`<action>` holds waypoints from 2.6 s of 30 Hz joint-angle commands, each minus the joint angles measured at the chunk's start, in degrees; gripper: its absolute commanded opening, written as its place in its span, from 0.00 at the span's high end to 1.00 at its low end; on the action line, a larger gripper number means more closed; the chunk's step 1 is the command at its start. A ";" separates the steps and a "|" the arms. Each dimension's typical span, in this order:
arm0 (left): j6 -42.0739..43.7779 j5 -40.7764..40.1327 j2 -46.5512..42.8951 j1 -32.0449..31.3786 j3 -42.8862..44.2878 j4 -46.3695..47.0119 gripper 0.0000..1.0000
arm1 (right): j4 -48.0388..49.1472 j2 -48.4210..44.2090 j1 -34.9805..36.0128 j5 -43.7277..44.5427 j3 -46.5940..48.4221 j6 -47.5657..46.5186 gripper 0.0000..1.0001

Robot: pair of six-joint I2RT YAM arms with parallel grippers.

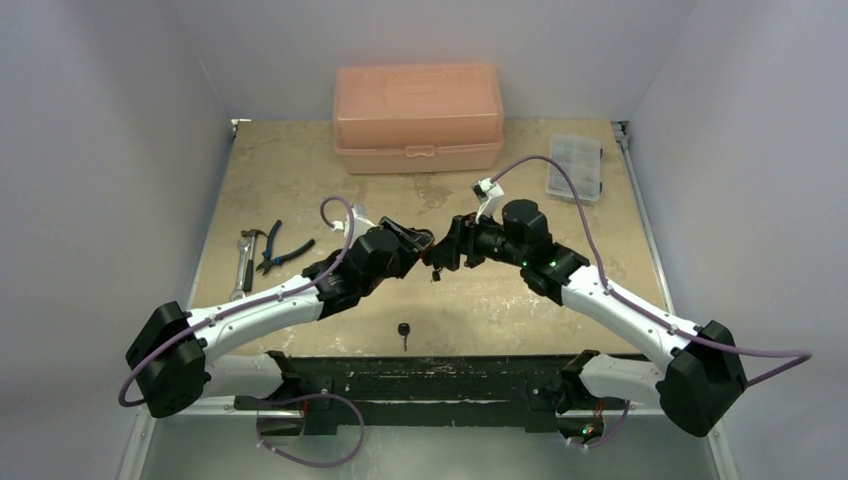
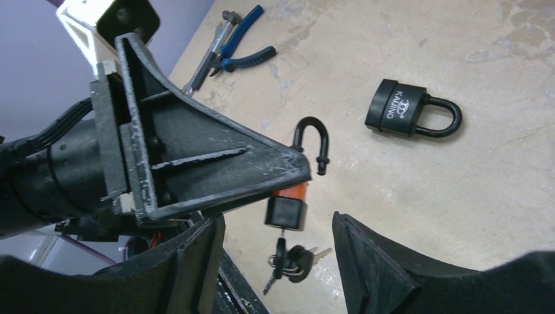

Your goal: Unlock with the key

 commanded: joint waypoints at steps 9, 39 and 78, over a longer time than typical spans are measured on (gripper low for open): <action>-2.33 1.21 -0.27 -0.19 2.93 6.41 1.00 | 6.58 2.47 4.59 7.12 0.80 1.48 0.36; 16.55 -0.52 -13.23 0.00 2.47 -0.39 0.06 | -0.52 -6.04 5.52 8.74 4.32 1.69 1.00; 33.33 14.10 -23.22 0.11 -7.96 24.50 0.09 | -2.69 -16.09 5.51 -7.42 12.20 8.32 1.00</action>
